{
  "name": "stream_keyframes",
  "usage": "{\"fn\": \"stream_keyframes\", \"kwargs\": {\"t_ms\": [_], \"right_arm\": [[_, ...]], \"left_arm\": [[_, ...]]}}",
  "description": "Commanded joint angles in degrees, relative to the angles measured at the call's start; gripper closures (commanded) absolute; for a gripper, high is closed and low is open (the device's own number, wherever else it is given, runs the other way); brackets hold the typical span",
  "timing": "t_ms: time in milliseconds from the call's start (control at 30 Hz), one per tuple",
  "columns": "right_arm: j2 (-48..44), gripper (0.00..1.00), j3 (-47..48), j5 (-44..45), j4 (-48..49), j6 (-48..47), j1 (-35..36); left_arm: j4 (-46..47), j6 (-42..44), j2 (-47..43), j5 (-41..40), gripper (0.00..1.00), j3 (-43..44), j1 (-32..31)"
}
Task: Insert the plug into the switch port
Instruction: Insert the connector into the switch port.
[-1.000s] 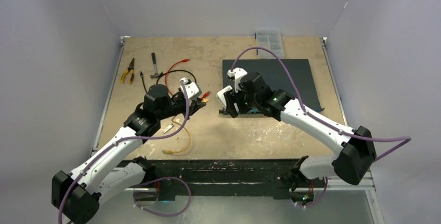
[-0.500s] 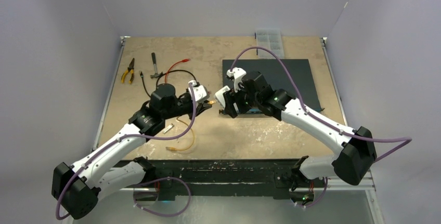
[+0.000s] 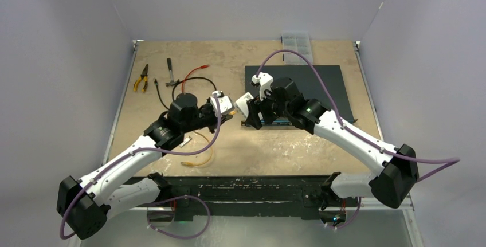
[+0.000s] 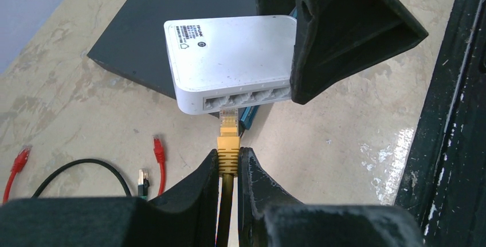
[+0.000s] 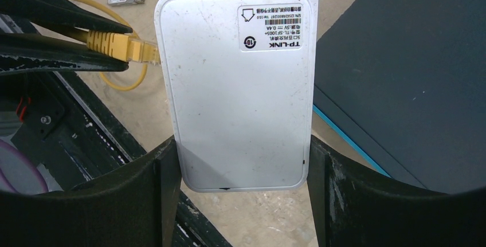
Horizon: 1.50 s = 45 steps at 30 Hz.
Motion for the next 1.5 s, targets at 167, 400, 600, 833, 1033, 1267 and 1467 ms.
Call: {"fn": "stream_keyframes", "kwargs": {"t_ms": [167,400,600,833,1033,1267,1467], "right_arm": [[-1.5,1.00,1.2,-1.5,2.7,-0.8,-0.1],[-1.3,1.00,1.3,-1.1,2.7,-0.6,-0.2],[-1.2,1.00,1.3,-2.0,2.7,-0.6,-0.1],[-1.2,1.00,1.3,-2.6,2.7,-0.8,-0.2],[-1.2,1.00,1.2,-2.5,2.8,-0.8,-0.2],[-1.1,1.00,1.0,-3.2,3.2,-0.9,-0.1],[-0.8,1.00,0.8,-3.7,3.5,-1.0,-0.1]], "left_arm": [[2.0,1.1,-1.8,-0.8,1.00,2.7,-0.6],[2.9,1.0,-2.5,-0.8,1.00,2.0,-0.7],[3.4,0.7,-2.2,-1.2,1.00,2.0,-0.7],[3.1,0.6,-1.3,-2.8,1.00,2.0,-0.7],[2.5,0.7,-1.1,-5.4,1.00,2.2,-0.9],[2.4,0.6,-0.7,-5.1,1.00,2.7,-1.4],[2.2,0.6,-0.3,-6.0,1.00,3.2,-2.5]]}}
